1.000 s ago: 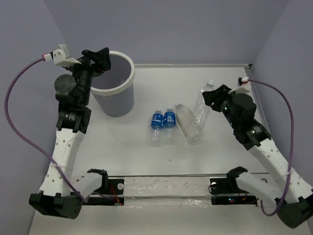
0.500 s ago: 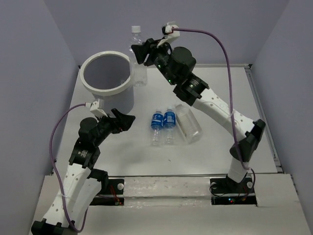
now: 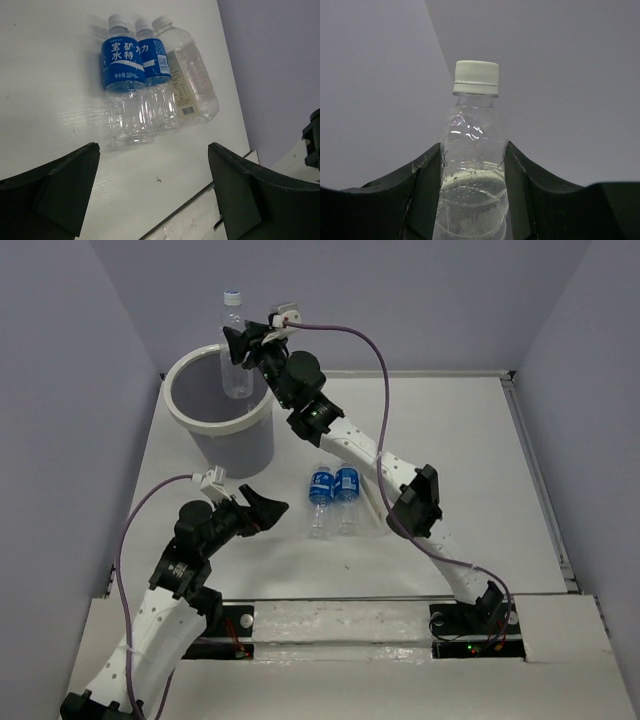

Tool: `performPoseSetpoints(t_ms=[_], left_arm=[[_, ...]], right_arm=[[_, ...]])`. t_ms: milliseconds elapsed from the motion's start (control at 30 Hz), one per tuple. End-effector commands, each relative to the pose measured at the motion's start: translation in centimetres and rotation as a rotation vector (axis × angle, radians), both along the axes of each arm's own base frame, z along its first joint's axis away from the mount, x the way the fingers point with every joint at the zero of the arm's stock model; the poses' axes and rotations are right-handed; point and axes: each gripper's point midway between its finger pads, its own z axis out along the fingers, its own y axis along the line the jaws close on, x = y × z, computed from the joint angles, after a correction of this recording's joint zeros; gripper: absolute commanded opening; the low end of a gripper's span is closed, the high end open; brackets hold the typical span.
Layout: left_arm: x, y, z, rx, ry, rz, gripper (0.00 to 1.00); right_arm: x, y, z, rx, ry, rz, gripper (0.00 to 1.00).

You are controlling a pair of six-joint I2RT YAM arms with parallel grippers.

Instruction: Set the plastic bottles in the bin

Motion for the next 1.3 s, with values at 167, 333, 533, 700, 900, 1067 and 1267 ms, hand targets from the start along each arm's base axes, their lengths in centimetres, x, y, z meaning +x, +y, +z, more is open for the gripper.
performPoseSetpoints(t_ms=[167,333,533,700,900,1067,1267], left_arm=[[0.8,-4.0,-0.4,0.014,0.009,-0.028,0.99],[3.3,-4.9,-1.4,0.131,0.006,0.06,0.99],[5.9,-6.8,-2.5,0.253,0.003,0.069,0.99],[8.3,-8.4,-2.4,0.315,-0.009,0.066,0.98],[11.5,-9.8,-4.8,0.477,0.038,0.064,0.97],[13.2,-10.5,-7.6,0.596,0.1,0.05,0.94],[14.5,-10.7,-9.3,0.663,0.142,0.06,0.88]], right_arm=[[-3.0,-1.5,4.7,0.01,-0.114,0.017,0.97],[-4.1,-4.5,1.8,-0.129,-0.019,-0.036,1.0],[-7.6,-15.6,-6.1,-0.236,0.197,-0.124,0.88],[-10.3,-24.6,-14.3,-0.307,0.42,-0.21,0.74],[-13.9,-30.9,-20.1,-0.354,0.593,-0.253,0.71],[-16.3,-32.2,-24.3,-0.39,0.678,-0.242,0.75],[-16.9,-32.7,-26.9,-0.405,0.731,-0.254,0.75]])
